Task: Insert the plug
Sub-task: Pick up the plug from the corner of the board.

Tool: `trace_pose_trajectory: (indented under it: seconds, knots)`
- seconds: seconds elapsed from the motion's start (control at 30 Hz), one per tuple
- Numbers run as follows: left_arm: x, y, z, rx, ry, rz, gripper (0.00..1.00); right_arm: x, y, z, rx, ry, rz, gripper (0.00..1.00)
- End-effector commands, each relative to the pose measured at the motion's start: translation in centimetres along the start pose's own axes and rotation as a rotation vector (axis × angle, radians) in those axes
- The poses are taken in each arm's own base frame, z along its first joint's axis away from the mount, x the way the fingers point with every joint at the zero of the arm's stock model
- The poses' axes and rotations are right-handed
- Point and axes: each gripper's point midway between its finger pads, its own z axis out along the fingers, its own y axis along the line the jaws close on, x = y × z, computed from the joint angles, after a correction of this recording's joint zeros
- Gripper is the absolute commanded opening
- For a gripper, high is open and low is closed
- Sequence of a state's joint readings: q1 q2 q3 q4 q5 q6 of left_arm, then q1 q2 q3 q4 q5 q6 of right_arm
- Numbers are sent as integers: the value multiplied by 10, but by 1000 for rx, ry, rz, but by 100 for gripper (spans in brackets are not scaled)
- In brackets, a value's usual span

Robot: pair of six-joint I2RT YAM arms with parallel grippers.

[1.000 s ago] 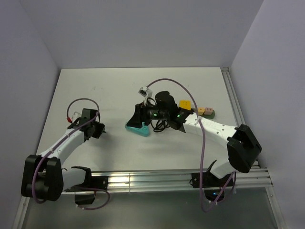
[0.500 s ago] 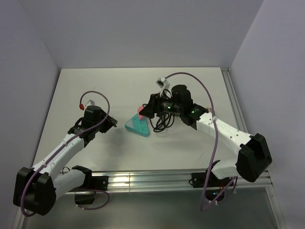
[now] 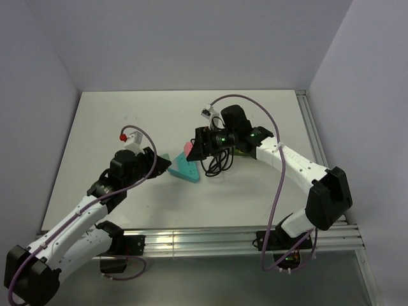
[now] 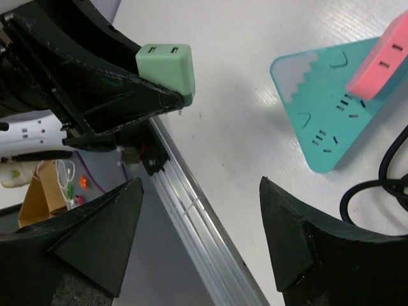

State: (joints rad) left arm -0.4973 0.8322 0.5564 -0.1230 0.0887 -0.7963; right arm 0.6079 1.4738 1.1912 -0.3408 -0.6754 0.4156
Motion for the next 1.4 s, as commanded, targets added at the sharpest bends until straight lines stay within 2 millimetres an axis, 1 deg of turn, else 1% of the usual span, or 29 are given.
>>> trace_pose_trajectory:
  seconds: [0.0, 0.07, 0.13, 0.23, 0.33, 0.43, 0.47, 0.5, 0.53, 0.57, 0.6, 0.67, 0.7, 0.73, 0.97, 1.1, 1.13, 1.17, 1.27, 1.3, 1.37]
  knots:
    - [-10, -17, 5, 77, -110, 108, 0, -5, 17, -18, -16, -2, -54, 81]
    - [-6, -27, 8, 136, -133, 140, 0, -6, 15, -23, 12, -16, -75, 81]
    - [-5, -29, 9, 161, -153, 187, 0, -10, 14, -27, 34, -28, -92, 82]
    - [-3, -30, 11, 178, -164, 247, 0, -8, 12, -31, 53, -24, -120, 82]
    - [0, -40, 9, 217, -170, 315, 0, -7, 15, -36, 54, -31, -143, 83]
    - [0, -41, 10, 188, -197, 364, 0, -6, 17, -39, 49, -24, -152, 84]
    - [5, -44, 10, 196, -192, 385, 0, -5, 19, -39, 45, -25, -155, 84]
    - [4, -45, 10, 193, -211, 418, 0, -4, 19, -39, 43, -25, -151, 84]
    - [7, -48, 10, 205, -209, 446, 0, -5, 19, -40, 45, -28, -151, 84]
    - [15, -52, 10, 223, -195, 479, 0, -5, 19, -40, 46, -28, -150, 84]
    - [13, -51, 11, 210, -205, 524, 0, -4, 19, -40, 47, -28, -147, 84]
    - [15, -49, 11, 190, -212, 542, 0, -5, 19, -40, 49, -37, -146, 84]
    - [16, -49, 10, 190, -215, 562, 0, -5, 18, -39, 51, -39, -145, 87]
    - [16, -49, 10, 188, -220, 572, 0, -6, 18, -39, 55, -43, -146, 87]
    - [29, -57, 3, 269, -244, 633, 0, -2, 11, -26, 94, -16, -112, 87]
    - [33, -59, 4, 272, -237, 667, 0, 1, 14, -16, 77, 0, -94, 87]
    - [35, -63, 4, 286, -230, 679, 0, 2, 17, -14, 68, 6, -96, 87]
    - [40, -65, 4, 308, -211, 712, 0, 4, 16, -10, 69, 17, -89, 86]
    - [45, -63, 8, 300, -193, 736, 0, 6, 18, -2, 57, 29, -83, 86]
    - [41, -60, 9, 275, -205, 733, 0, 7, 20, 0, 48, 31, -79, 86]
    - [41, -61, 7, 280, -213, 737, 0, 7, 26, 2, 27, 27, -84, 85]
